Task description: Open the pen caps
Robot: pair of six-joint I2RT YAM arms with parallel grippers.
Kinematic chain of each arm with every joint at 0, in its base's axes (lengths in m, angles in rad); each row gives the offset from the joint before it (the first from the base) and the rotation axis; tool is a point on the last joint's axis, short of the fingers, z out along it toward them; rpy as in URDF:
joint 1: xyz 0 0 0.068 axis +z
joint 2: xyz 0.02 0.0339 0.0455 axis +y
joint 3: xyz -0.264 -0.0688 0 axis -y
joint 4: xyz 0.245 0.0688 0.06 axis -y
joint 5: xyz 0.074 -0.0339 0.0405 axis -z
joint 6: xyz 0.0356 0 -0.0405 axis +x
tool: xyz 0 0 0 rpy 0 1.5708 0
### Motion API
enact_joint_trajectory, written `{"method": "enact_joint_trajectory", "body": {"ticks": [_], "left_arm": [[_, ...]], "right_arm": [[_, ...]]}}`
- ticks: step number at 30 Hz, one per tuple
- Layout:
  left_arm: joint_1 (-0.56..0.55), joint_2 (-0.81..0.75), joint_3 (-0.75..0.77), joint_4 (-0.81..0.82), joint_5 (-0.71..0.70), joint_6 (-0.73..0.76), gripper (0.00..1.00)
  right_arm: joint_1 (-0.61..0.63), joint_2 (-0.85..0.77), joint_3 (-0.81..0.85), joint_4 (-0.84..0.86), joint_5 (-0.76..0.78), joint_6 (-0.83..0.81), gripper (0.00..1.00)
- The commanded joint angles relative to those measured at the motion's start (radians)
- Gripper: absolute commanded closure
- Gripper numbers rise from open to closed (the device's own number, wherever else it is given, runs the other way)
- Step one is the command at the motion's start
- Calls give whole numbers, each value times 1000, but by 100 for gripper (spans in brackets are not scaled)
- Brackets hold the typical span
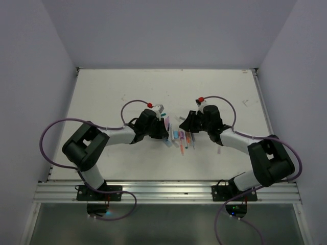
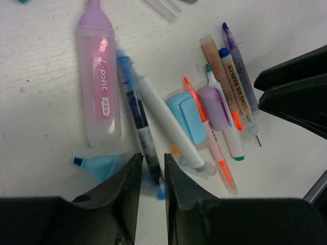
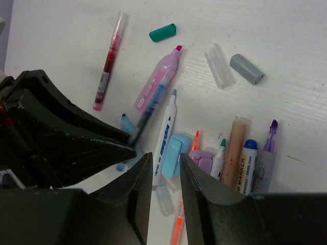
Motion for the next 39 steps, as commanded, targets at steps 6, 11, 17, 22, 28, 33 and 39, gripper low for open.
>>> {"method": "enact_joint_trajectory", "body": {"ticks": [6, 11, 17, 22, 28, 33, 39], "left_arm": [[-7, 5, 43, -29, -22, 0, 60], [-7, -50, 43, -64, -40, -3, 56], [-7, -192, 79, -194, -172, 20, 42], [5, -247, 127, -365, -413, 62, 32], [58, -189, 135, -449, -488, 69, 27], [79, -130, 138, -443, -484, 72, 32], [85, -45, 155, -413, -491, 80, 48]], "right_arm": [[6, -105, -11, 9, 48, -19, 68], [6, -124, -14, -2, 49, -21, 68], [6, -165, -8, -37, 54, -38, 68], [6, -200, -4, -62, 57, -45, 68], [6, -231, -10, -73, 52, -42, 67], [4, -248, -19, -77, 52, -41, 67], [6, -260, -42, -70, 46, -28, 67]]}}
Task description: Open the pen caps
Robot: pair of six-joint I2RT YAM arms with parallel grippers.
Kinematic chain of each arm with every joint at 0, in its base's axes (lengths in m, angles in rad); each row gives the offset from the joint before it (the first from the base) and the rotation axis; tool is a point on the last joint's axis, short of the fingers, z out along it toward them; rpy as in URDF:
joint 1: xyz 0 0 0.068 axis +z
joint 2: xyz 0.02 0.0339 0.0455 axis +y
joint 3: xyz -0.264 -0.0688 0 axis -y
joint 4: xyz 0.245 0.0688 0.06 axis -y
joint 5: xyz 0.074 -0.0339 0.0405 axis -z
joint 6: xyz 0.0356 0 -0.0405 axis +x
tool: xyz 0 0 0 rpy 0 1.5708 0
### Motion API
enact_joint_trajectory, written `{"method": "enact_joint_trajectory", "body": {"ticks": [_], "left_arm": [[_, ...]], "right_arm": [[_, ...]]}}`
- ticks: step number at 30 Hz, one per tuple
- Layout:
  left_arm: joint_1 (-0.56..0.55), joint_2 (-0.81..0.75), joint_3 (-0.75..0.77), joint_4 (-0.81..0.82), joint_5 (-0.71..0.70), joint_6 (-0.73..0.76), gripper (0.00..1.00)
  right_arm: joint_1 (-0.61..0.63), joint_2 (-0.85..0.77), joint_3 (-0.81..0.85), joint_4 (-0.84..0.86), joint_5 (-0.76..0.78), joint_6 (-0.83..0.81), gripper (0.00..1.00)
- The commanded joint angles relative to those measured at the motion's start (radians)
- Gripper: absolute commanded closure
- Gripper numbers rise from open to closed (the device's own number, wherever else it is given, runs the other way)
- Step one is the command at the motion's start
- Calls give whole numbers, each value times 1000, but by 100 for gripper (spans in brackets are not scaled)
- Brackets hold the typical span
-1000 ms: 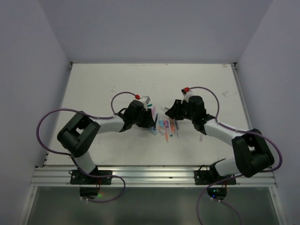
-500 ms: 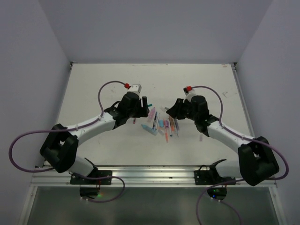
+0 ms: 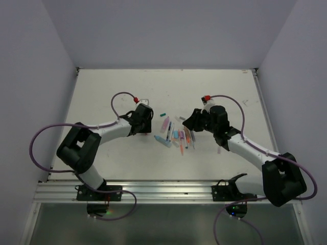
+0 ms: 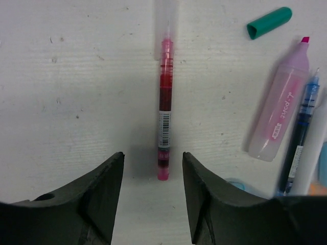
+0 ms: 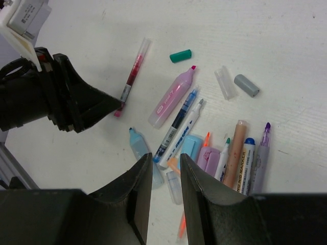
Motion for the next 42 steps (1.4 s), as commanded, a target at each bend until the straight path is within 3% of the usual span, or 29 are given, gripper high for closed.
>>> {"method": "enact_joint_trajectory", "body": {"ticks": [1, 7, 14, 22, 27, 35, 42], "left_arm": [[7, 45, 43, 17, -33, 18, 49], [10, 119, 76, 21, -27, 24, 62], [11, 130, 72, 20, -27, 29, 100], [2, -74, -2, 87, 13, 84, 100], [-22, -273, -83, 213, 155, 143, 100], [-79, -398, -128, 351, 338, 212, 100], [-102, -432, -129, 389, 389, 224, 100]], "right_arm": [[4, -36, -17, 10, 4, -7, 67], [4, -59, -28, -1, 10, -10, 67], [4, -73, -19, -6, 15, -16, 66], [5, -41, 41, 37, -33, 34, 50], [11, 4, 127, 63, -65, 74, 45], [51, 122, 286, 111, -66, 133, 45], [59, 200, 389, 139, -59, 175, 46]]}}
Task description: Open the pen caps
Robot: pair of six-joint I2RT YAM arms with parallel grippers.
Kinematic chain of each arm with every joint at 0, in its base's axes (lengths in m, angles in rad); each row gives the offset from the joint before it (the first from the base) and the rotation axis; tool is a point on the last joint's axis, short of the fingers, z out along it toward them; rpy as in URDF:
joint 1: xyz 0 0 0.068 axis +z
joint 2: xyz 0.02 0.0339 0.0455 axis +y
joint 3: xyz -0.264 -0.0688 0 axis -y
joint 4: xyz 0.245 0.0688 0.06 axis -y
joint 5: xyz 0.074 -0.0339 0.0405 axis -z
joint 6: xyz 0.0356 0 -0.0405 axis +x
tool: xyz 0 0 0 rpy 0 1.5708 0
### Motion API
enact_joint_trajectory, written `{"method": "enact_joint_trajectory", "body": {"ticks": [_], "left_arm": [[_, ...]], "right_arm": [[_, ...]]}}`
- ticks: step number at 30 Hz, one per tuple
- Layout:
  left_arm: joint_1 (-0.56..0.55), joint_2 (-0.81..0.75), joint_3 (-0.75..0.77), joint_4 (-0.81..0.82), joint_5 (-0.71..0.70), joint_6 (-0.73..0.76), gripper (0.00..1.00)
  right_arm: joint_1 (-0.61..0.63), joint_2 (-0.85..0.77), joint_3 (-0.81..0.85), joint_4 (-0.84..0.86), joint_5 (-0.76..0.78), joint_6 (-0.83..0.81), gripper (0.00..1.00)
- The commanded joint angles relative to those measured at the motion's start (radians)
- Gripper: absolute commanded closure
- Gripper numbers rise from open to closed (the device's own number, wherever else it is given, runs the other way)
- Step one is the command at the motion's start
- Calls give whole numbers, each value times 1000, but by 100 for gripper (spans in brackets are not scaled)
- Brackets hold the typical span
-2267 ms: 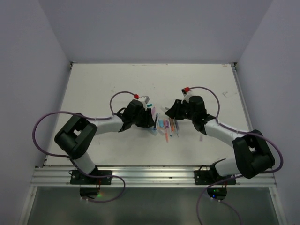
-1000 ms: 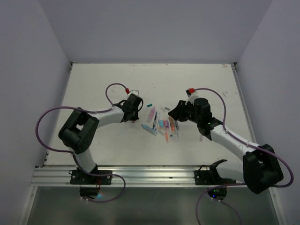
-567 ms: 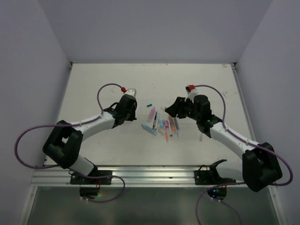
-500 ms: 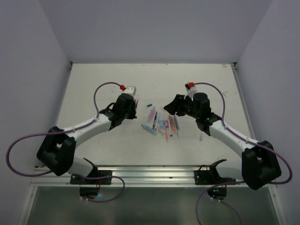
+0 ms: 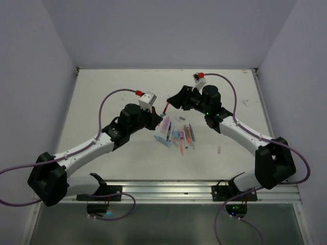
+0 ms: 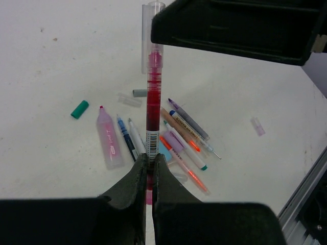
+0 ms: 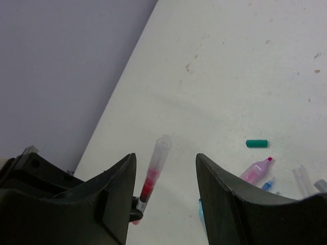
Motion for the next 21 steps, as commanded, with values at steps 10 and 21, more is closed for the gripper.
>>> {"method": "enact_joint_trajectory", "body": {"ticks": [10, 21], "left_arm": [[-15, -30, -2, 92, 63, 42, 100], [-15, -23, 1, 76, 69, 18, 54]], "right_arm": [[17, 102, 101, 113, -59, 77, 53], [18, 63, 98, 110, -99, 40, 100]]}}
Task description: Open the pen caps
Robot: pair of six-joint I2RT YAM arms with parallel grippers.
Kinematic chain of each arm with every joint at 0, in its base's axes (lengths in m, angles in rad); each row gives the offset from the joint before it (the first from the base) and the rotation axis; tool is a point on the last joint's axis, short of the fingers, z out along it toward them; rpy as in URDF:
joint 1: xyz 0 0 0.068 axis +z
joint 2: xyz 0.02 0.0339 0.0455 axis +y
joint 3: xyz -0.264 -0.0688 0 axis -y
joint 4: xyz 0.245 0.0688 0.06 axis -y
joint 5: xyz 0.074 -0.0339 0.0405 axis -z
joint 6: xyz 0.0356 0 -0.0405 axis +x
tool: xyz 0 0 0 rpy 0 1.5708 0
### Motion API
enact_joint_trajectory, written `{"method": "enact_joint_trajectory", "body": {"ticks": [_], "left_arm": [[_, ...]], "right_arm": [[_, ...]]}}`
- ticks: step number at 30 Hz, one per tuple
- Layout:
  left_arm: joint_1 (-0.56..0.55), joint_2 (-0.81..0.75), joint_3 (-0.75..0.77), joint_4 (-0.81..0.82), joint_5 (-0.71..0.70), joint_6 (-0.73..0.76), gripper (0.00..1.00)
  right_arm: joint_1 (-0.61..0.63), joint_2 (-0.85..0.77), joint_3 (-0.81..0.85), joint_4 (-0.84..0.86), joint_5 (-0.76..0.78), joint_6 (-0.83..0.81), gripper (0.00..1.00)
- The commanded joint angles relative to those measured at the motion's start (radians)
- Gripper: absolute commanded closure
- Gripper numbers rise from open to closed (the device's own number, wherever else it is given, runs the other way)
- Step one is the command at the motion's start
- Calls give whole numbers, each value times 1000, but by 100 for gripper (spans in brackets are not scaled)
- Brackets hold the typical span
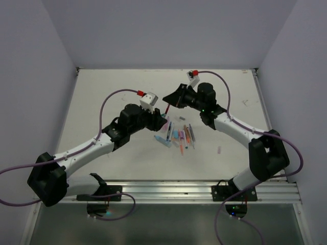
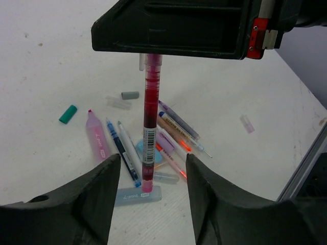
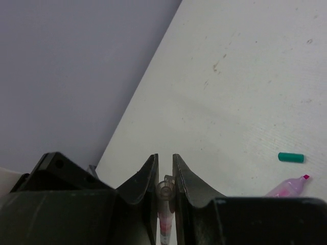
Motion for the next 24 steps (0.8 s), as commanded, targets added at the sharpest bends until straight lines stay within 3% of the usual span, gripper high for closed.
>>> {"method": "enact_joint_trajectory", "body": {"ticks": [1, 4, 9, 12, 18, 21, 22, 24], "left_arm": [[-8, -22, 6, 39, 19, -7, 39], [-2, -25, 4, 50, 23, -28, 19], [32, -8, -28, 146, 134, -81, 19], [62, 23, -51, 232, 281, -120, 30], [89, 46, -54, 277, 350, -159, 49], [90, 47, -55, 295, 365, -163, 61], [90, 49, -57, 295, 369, -162, 71], [90, 55, -55, 294, 384, -163, 81]], "right_arm": [[-4, -46, 19, 25, -37, -45, 100], [-4, -58, 8, 34, -77, -51, 100], [-4, -74, -21, 95, -131, -25, 100], [-4, -69, -47, 195, -210, 21, 100], [-4, -84, -63, 226, -235, 18, 100], [-4, -84, -64, 227, -243, 15, 100], [-4, -83, -66, 236, -246, 16, 100], [-2, -80, -72, 253, -249, 26, 100]]}}
